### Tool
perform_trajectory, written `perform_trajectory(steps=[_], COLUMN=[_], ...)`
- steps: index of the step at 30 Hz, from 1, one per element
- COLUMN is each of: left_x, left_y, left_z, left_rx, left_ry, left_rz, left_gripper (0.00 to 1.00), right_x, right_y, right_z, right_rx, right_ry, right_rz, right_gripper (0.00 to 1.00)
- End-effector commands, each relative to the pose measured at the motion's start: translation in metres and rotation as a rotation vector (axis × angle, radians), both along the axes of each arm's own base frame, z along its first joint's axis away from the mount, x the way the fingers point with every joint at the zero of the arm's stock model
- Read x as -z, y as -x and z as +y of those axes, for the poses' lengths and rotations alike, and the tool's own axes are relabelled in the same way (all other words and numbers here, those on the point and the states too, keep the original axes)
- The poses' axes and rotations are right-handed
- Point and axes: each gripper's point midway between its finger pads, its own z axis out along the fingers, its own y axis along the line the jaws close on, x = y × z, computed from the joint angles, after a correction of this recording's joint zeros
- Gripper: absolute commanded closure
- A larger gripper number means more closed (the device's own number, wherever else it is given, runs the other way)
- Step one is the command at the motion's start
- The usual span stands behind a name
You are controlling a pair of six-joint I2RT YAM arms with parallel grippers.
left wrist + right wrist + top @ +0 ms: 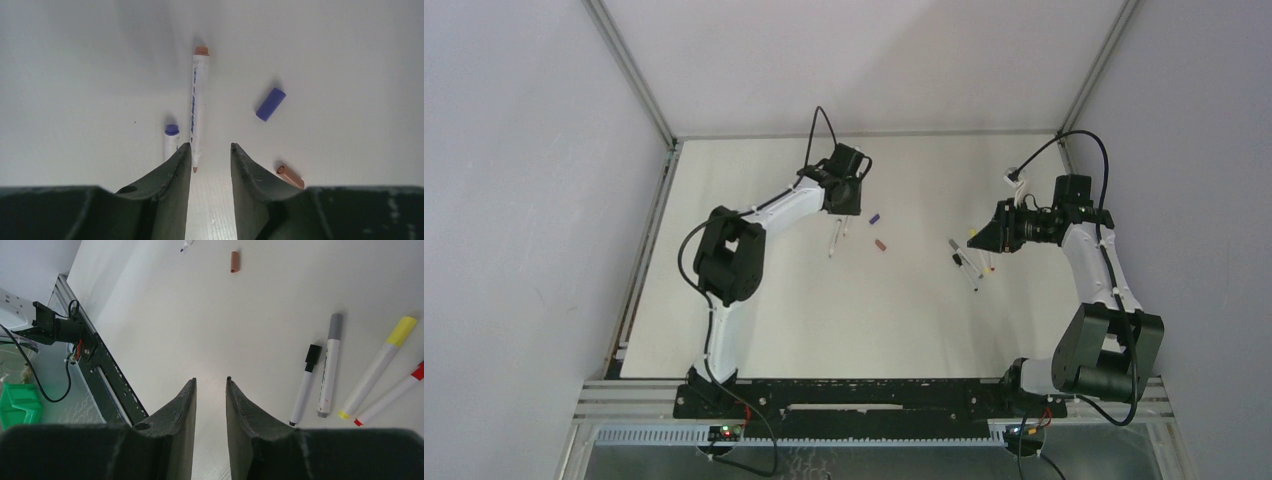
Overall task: Insert the pens into the pen caps
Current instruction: Pick up the pen from the center of the board.
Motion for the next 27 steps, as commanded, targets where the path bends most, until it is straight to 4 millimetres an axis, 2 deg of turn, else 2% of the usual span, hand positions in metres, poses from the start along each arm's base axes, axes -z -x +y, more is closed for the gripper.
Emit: perform_trajectory(steps=[1, 10, 16, 19, 27], left_x=[-0.005, 0.025, 0.036, 0.04, 0.05], left_y=[-0.011, -0.012, -0.009, -0.006, 0.006], left_z=[-0.005, -0.006, -0.003, -0.002, -0.002], left_rx=[0.035, 0.029, 0.02, 0.021, 0.031], left_ry=[0.01, 0.003, -0.021, -0.027, -0.026], left_rz=[0.007, 0.1, 0.134, 0.152, 0.205], left_gripper=[0.62, 0.66, 0.67, 0.72, 0.76], right_x=[0.003, 0.004, 0.004, 0.004, 0.001], right_y=[0.0, -0.001, 0.0, 0.0, 0.001], right_z=[-0.001, -0.001, -0.001, -0.001, 0.0], right_rx=[-0.006, -0.008, -0.007, -0.009, -0.01], right_ry=[0.001, -0.003, -0.001, -0.003, -0.008], right_rz=[-0.008, -0.004, -0.004, -0.004, -0.013], right_gripper=[0.66, 0.66, 0.66, 0.67, 0.67])
